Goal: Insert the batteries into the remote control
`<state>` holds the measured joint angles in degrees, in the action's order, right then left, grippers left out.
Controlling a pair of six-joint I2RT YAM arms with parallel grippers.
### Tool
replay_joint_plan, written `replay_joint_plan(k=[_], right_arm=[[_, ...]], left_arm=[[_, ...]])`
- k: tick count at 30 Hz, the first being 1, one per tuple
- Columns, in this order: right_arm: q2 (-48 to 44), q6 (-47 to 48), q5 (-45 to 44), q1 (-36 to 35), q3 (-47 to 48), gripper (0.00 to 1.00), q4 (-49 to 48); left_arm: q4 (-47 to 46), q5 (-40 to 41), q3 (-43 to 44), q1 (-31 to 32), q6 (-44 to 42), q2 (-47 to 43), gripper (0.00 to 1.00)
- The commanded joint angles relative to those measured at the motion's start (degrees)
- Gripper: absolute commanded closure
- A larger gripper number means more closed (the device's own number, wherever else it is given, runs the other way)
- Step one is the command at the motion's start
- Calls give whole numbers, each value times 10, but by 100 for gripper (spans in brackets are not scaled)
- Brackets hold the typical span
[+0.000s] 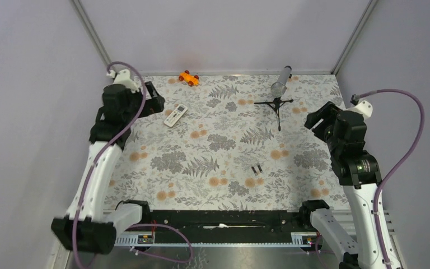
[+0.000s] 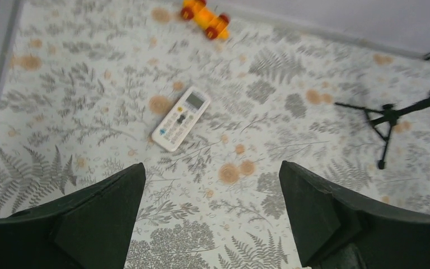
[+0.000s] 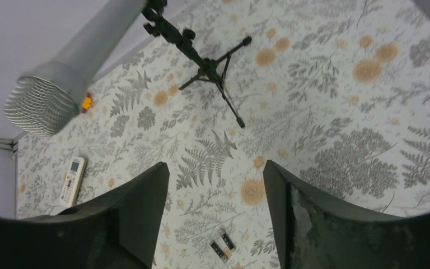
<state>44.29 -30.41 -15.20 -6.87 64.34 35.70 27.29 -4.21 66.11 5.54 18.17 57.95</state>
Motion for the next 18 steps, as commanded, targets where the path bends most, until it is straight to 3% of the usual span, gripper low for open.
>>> replay_joint_plan(k=[1,9,14,18], right_arm=[[-6,-26,47,-2,-46,24,2],[-15,-8,84,-2,-72,15,16],[-29,-29,112,-3,-107,14,24],[-42,-66,150,-2,-146,14,24]], left_arm=[[-10,17,27,-17,18,134,1],[17,-52,176,-70,26,395,1],[20,-111,266,-74,36,511,1],[-23,-162,283,-73,65,579,1]])
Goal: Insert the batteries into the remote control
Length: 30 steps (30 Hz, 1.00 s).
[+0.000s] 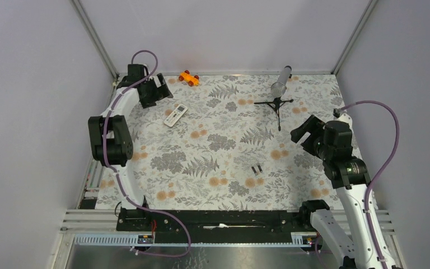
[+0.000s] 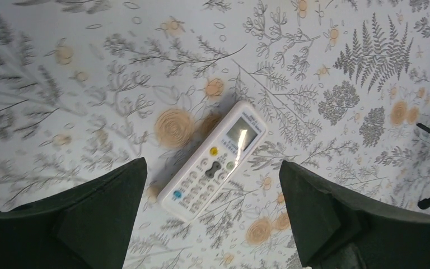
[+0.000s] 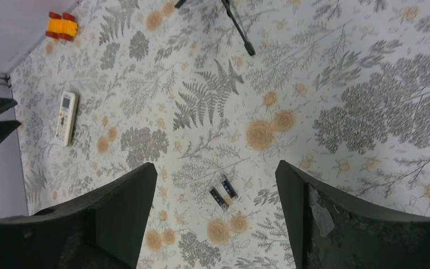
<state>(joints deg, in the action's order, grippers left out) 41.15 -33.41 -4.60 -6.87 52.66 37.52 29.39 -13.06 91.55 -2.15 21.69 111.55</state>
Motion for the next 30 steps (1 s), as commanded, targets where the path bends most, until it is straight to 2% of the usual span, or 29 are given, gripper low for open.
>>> replay_joint_plan(k=[1,4,8,14,19,25,28,30], right_arm=[[-13,-46,60,-3,-38,14,6],[-15,-64,88,-3,-58,15,6],[-10,-74,115,-3,-79,16,6],[4,-70,122,-3,-86,17,1],[14,-62,119,-3,-84,17,-2],[15,-61,122,-2,-96,17,-10],[16,-63,123,-2,-99,18,-16],[17,-63,123,-3,-101,18,-19]], left_arm=[[-52,-75,29,5,36,55,1],[-77,-54,12,18,23,66,2],[-79,29,-8,66,-32,51,1],[-73,82,-32,102,-38,56,1],[-41,167,-28,149,-65,62,1],[50,266,30,189,-65,93,2],[77,287,44,195,-62,109,4],[86,290,50,196,-60,117,11]])
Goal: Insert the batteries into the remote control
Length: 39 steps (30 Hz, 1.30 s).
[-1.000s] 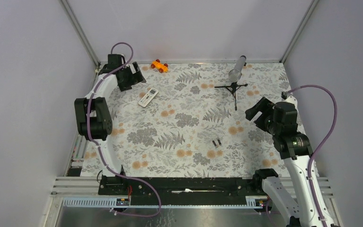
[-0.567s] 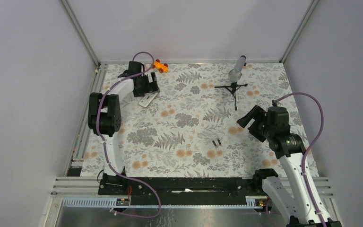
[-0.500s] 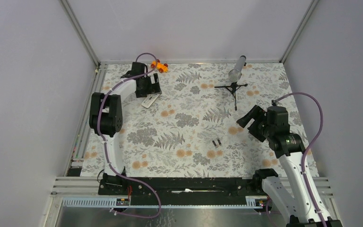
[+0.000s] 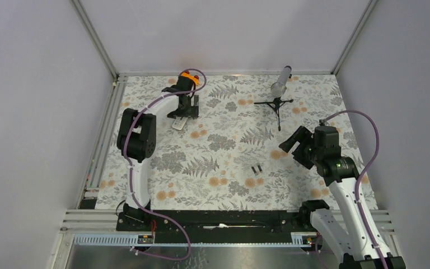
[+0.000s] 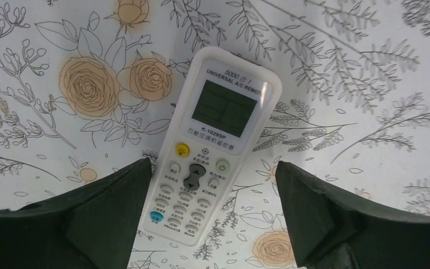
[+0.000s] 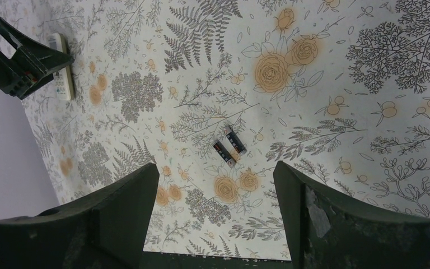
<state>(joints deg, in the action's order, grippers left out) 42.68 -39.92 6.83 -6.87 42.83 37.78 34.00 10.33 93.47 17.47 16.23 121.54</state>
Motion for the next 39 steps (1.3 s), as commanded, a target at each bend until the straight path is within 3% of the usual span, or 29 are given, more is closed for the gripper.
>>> replay_joint_plan(k=[1,7,11,13,15,19,23,28,32,39], right_arm=[[2,2,9,-3,-2,18,-22],[2,2,9,-3,-11,19,-26],[1,-4,14,-2,-19,20,-32],[2,-6,20,-2,-21,21,-39],[7,-6,33,-3,-23,22,-50],[18,-7,126,-3,-46,27,-123],[22,-70,250,-22,-105,28,-280],[39,-113,197,-138,-107,17,-397],[90,-128,172,-210,-73,15,-447],[141,-150,126,-284,-50,7,-572]], left_arm=[[42,54,32,1,-5,20,12],[58,57,46,1,-3,36,24],[61,36,56,0,-11,37,47],[63,7,57,1,-15,29,65],[64,-34,51,0,-15,11,74],[47,-155,3,0,22,-64,73],[-59,-318,-121,1,117,-197,71],[-272,-455,-296,11,321,-341,70],[-483,-491,-388,38,495,-424,69],[-648,-495,-460,81,639,-470,68]])
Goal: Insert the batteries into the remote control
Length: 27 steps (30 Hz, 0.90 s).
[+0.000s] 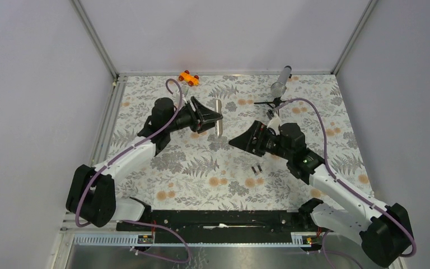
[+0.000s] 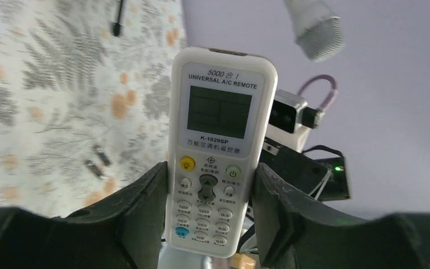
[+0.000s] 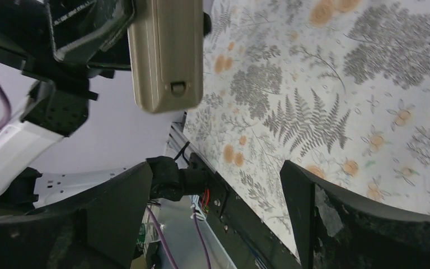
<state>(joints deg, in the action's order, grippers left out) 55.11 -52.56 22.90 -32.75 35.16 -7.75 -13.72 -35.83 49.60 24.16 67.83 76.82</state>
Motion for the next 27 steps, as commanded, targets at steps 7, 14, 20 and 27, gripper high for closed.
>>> replay_joint_plan(k=[7,14,20,27], right_arm=[[39,-64,-35,-48,11,3,-206],[43,-96,-33,-56,-1,7,-229],[47,-110,-34,-61,0,19,-223],[55,-112,-18,-67,8,58,-204]], left_arm=[[-234,-29,-49,51,171,-30,68],[-232,-12,-58,76,166,-39,68],[-230,4,-65,86,162,-51,68],[-187,33,-62,93,123,-66,56]])
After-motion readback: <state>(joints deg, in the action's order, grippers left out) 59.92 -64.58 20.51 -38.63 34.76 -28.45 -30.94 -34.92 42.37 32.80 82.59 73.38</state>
